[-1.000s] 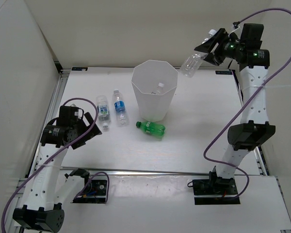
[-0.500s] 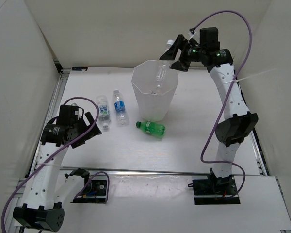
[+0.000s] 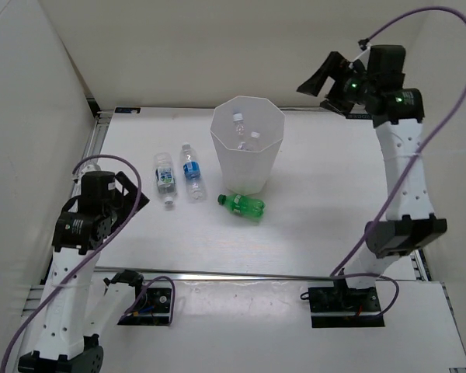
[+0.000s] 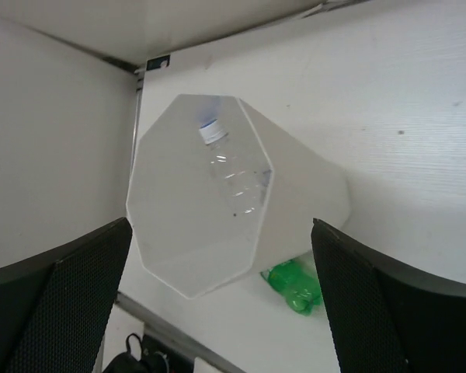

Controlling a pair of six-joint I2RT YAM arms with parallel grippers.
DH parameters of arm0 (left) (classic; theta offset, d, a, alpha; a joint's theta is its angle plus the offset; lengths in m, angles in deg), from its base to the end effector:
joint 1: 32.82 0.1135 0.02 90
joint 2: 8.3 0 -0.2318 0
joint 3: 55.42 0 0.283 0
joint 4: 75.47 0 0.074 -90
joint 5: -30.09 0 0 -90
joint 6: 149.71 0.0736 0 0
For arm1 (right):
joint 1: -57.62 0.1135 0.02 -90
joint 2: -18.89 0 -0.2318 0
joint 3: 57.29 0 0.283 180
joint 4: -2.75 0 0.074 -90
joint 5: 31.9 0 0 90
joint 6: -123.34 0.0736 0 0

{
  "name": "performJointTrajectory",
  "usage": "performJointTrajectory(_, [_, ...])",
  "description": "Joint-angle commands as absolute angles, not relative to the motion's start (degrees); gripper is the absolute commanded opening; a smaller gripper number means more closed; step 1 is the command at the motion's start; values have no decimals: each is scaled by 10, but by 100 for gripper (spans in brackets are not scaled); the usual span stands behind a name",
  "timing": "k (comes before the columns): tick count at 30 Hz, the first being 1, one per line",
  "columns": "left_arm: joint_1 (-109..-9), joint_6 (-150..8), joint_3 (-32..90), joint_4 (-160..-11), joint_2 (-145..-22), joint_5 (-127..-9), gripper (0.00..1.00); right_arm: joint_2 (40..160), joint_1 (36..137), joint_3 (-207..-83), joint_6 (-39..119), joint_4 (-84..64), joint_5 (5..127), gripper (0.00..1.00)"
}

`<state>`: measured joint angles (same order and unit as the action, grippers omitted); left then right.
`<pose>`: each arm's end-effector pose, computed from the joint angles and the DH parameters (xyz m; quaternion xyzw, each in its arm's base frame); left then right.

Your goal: Put the plastic bottles in the bin

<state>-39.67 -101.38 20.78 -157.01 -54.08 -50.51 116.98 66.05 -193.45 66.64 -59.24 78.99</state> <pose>0.1945 -0.0113 0.3088 -0.3072 0.8886 -0.0658 0.3342 0.3977 0.0855 0.4596 0.0810 0.8263 0.3330 0.4469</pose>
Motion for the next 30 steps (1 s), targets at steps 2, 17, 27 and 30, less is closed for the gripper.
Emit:
performJointTrajectory(2, [-393, -1094, 199, -1474, -522, -440, 100, 1102, 653, -1858, 617, -637, 758, 100])
performJointTrajectory(17, [-381, -999, 342, -1405, -965, -465, 100, 934, 653, -1600, 570, -658, 810, 100])
performJointTrajectory(27, [-381, -943, 391, -1343, -1075, -567, 99, 903, 653, -1563, 558, -658, 821, 100])
performJointTrajectory(30, [-381, -931, 386, -1331, -1102, -587, 97, 903, 653, -1563, 558, -658, 828, 100])
